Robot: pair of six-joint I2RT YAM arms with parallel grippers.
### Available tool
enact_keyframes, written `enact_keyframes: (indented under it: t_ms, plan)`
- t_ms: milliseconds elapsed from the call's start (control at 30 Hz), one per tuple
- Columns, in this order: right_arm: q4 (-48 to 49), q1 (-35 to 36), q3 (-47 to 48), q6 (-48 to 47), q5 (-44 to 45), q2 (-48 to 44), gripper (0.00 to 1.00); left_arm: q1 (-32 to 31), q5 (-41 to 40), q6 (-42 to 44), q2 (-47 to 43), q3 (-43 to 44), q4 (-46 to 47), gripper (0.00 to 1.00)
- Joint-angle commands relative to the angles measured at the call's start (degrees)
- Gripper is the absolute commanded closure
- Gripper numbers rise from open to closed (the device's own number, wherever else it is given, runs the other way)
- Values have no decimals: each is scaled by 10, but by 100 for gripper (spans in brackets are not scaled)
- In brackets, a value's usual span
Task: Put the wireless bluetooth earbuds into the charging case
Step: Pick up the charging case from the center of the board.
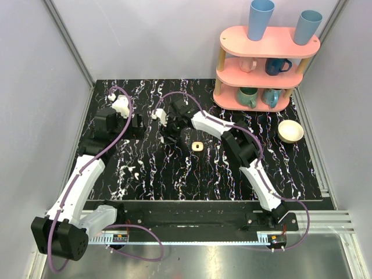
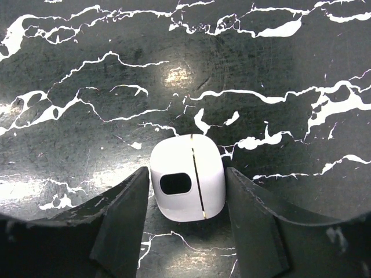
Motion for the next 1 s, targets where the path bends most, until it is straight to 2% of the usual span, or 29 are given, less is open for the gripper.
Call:
enact_keyframes:
  t_ms: [0, 67, 167, 267, 667, 767, 900, 967]
  plan:
    - [0, 5, 17, 7, 24, 7, 39, -2, -14, 6, -2, 5, 17, 1]
    - [1, 5, 3, 2, 30, 0, 39, -2, -14, 6, -1, 5, 16, 1]
    - [2, 6, -18, -9, 36, -10, 33, -2, -13, 5, -1, 5, 17, 1]
    - [6, 6, -32, -12, 33, -19, 32, -2, -14, 5, 0, 6, 17, 1]
    - [7, 6, -48, -23, 47, -30, 35, -2, -7, 5, 4, 6, 19, 1]
    - [8, 6, -58, -39, 33, -36, 31, -2, -6, 5, 5, 7, 19, 1]
    - [7, 6, -57, -45, 32, -35, 33, -2, -6, 5, 5, 7, 19, 1]
    - [7, 6, -52, -40, 28, -31, 37, -2, -6, 5, 5, 7, 19, 1]
